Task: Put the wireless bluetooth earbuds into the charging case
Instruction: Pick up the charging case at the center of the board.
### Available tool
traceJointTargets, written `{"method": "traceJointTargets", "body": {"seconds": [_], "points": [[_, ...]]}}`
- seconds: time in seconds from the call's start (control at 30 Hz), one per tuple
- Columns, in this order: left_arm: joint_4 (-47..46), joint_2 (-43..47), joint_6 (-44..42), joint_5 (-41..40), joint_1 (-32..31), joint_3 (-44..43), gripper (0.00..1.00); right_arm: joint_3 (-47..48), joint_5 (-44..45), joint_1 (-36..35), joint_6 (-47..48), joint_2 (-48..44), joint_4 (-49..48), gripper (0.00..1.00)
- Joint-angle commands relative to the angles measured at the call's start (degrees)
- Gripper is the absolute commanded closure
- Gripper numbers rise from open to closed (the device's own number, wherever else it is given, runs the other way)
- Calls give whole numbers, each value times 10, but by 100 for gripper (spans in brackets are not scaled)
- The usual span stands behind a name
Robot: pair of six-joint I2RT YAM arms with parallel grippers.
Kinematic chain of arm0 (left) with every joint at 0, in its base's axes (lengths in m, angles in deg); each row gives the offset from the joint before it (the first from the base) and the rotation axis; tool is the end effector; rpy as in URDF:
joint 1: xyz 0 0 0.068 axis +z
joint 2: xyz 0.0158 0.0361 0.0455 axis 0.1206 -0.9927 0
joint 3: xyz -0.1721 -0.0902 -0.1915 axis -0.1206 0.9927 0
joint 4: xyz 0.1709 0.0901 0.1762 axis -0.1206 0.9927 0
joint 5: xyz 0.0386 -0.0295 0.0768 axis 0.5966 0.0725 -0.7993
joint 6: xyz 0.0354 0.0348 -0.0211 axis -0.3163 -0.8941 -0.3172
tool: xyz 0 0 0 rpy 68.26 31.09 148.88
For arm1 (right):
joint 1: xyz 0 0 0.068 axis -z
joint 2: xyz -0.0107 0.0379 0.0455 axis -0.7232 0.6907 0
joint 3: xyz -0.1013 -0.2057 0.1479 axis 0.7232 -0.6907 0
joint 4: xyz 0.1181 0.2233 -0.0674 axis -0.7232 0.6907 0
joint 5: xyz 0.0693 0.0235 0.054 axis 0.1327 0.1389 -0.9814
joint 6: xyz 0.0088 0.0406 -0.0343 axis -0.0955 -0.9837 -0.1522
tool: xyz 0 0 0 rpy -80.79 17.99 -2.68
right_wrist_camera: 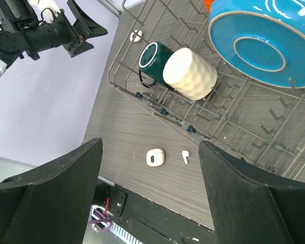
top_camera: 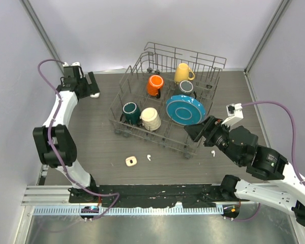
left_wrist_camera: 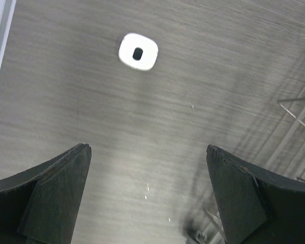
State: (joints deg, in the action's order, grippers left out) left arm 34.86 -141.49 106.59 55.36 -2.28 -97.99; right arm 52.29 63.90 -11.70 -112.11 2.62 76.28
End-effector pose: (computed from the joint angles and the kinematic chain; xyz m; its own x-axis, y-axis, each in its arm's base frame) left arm 0.3760 0.0324 0.3076 -0.5962 -0.3417 -0.7265 -0.3051 0.9334 -0.1887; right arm 0.0764 0.0926 0.3846 -0.4883 0.4588 -0.7424 -0.2597 0.7358 0.6255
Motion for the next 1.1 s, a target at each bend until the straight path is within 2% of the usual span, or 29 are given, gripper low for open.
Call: {"method": "traceJointTargets", "body": {"seconds": [0.0, 0.13, 0.37, 0.53, 0.7, 1.07], "points": [[-77, -61, -89, 83, 20, -47, 0, 28, 33, -2, 11, -6, 15, 18], [-90, -129, -122, 139, 26, -93, 0, 32, 52, -3, 18, -11, 25, 18], [4, -286, -110, 120, 33, -259, 0, 57, 81, -2, 27, 5, 57, 18], [49, -353, -97, 81, 32, -338, 0, 66, 93, -3, 30, 23, 58, 18], [67, -387, -84, 51, 32, -368, 0, 73, 91, -3, 31, 44, 53, 18], [101, -452, -59, 52, 32, -424, 3, 71, 81, -3, 36, 62, 40, 18]]}}
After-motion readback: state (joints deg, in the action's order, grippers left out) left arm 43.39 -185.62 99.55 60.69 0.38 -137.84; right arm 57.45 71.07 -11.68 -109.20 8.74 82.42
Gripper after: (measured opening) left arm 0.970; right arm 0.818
